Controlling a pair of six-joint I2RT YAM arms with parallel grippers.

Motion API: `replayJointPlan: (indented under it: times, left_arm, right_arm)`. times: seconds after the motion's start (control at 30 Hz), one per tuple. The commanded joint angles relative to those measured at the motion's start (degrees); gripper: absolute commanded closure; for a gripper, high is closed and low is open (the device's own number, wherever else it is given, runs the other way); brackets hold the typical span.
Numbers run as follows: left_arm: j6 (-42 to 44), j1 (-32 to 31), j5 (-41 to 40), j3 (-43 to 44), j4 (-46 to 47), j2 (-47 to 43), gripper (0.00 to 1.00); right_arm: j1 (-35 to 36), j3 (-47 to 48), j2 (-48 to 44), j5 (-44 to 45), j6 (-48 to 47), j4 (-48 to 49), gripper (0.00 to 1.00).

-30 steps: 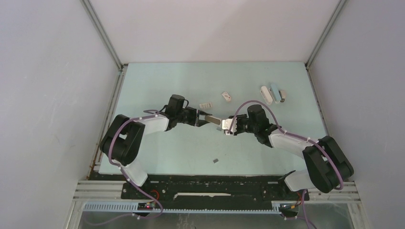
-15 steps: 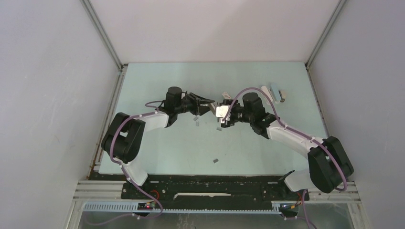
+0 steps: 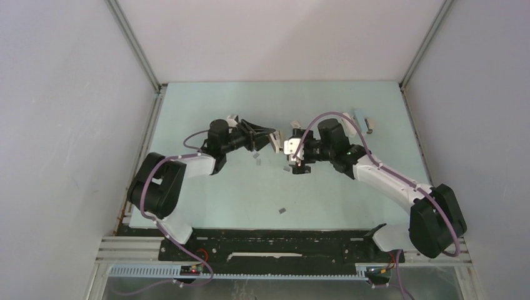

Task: Unload the staples from the stapler
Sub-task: Unload the staple at the center of the board.

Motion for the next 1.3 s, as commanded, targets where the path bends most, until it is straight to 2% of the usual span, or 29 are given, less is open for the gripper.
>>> replayJointPlan:
  times: [0.0,0.33,0.47,0.77,0.97,1.1,1.27]
  left_arm:
    - [3.8,2.3,-1.4,-1.6,7.2,-5.1,1.00]
    - [8.6,4.0,-1.2,-3.2,7.0,-7.1,1.00]
    - [12.7,4.3,-0.9,-2.4,4.2,-8.6,1.00]
    - [22.1,4.5,-0.6,-1.4,1.0,-12.0,1.00]
    - [31.5,4.4,-2.4,-1.6,-3.3,-16.1,1.00]
    - [35.5,4.5,-3.3,-2.4,-3.7,-18.2,1.00]
    - [38.8,3.9,-4.1,-3.1,-2.8,-20.0,1.00]
  right_arm:
    - [-0.9,2.0,-3.6,-3.1,-1.9,-11.0,0.00]
    - [-3.6,2.7,-8.6,-8.1,0.9,-21.2,0.00]
    - [-5.0,2.8,-10.0,-9.6,3.8,-23.3,0.00]
    - [-12.6,7.9,-9.8,-16.7,9.8,-33.0,0.00]
    - [-15.8,9.9,-7.9,-19.0,23.6,-32.7,0.00]
    - [-18.7,12.6,-4.8,-28.1,31.6,-32.5,0.00]
    - [-21.7,13.3,-1.0,-39.5,46.6,-25.1,0.00]
